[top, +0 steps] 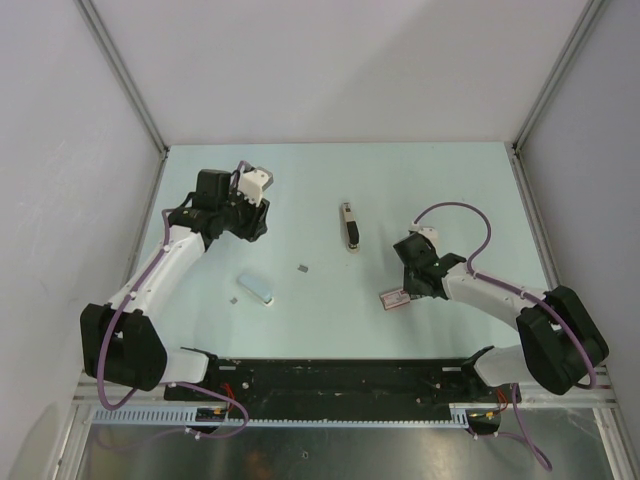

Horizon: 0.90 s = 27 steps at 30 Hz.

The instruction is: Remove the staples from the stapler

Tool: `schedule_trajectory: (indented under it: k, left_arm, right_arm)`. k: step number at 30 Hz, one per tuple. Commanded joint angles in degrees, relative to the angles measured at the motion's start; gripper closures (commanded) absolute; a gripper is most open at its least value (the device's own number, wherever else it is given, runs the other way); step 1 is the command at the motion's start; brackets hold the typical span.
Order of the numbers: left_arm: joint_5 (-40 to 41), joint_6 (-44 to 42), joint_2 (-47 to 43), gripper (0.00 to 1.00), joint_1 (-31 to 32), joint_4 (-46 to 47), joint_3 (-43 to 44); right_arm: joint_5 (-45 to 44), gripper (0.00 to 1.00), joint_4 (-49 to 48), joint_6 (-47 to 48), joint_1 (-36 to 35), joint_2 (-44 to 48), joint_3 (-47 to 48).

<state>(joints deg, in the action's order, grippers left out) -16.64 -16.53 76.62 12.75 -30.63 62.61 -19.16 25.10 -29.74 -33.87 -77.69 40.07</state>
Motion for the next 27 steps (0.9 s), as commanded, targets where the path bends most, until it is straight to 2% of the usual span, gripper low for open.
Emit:
schedule_trajectory:
  k: [1,6,13,16,21,27]
  left_arm:
    - [0.36,-0.49,-0.9,0.52,0.34,0.68,0.73]
    - [0.52,-0.67,-1.2,0.52,0.34,0.7,0.55]
    - [0.81,-1.17,-1.43,0.52,0.34,0.67,0.41]
    - [0.74,-1.23,-1.42,0.52,0.34,0.68,0.33]
    - [0.84,-1.36,-1.41,0.52,0.35,0.7,0.2]
    - [1.48,-1.75,-2.09,0.52,0.35,0.67,0.36]
  right_arm:
    - [-1.23,0.84,0.58,0.04,0.37,0.87,-0.26]
    - [0.1,0.82,0.33,0.93,0.88,0.98,-0.26]
    - [0.76,0.57,1.23,1.01,1.5,1.07,-0.26]
    - [1.03,0.52,1.43,0.62,1.51,1.44,-0.26]
    - [1.01,0.53,2.1,-0.89,-0.01,4.7,-0.18]
    - [1.48,0.68,6.45,-6.15,-5.35,8.03,-0.17]
